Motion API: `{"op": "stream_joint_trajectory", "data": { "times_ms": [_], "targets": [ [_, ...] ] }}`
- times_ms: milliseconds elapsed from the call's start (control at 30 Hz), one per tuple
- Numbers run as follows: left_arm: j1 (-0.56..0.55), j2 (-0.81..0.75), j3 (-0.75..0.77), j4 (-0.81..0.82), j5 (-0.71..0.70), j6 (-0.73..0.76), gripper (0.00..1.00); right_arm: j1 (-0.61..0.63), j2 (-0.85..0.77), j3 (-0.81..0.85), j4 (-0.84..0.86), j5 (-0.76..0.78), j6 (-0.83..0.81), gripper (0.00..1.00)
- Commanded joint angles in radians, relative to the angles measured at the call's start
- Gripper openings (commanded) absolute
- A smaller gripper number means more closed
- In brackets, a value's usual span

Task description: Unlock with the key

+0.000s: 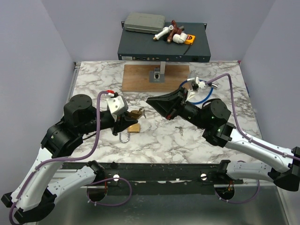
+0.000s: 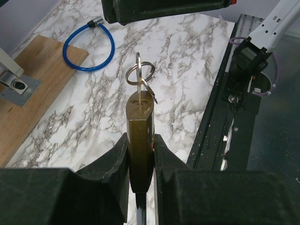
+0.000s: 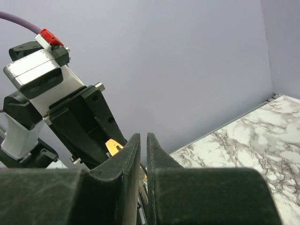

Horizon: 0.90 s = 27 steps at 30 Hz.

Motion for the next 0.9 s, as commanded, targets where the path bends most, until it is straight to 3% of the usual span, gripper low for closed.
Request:
{"op": "stream_joint_trajectory", "data": {
  "times_ms": [0,867],
  "targets": [
    [0.007,-0.007,0.003,0.079,0.039,-0.022,0.0,0.005,0.015,-0.014,0.079,0.01,-0.008,0.12],
    [0.04,-0.009,-0.003,0.091,0.064,-0.041,0.0,0.063,0.091,-0.045,0.096,-0.033,0.022,0.09]
  ]
}}
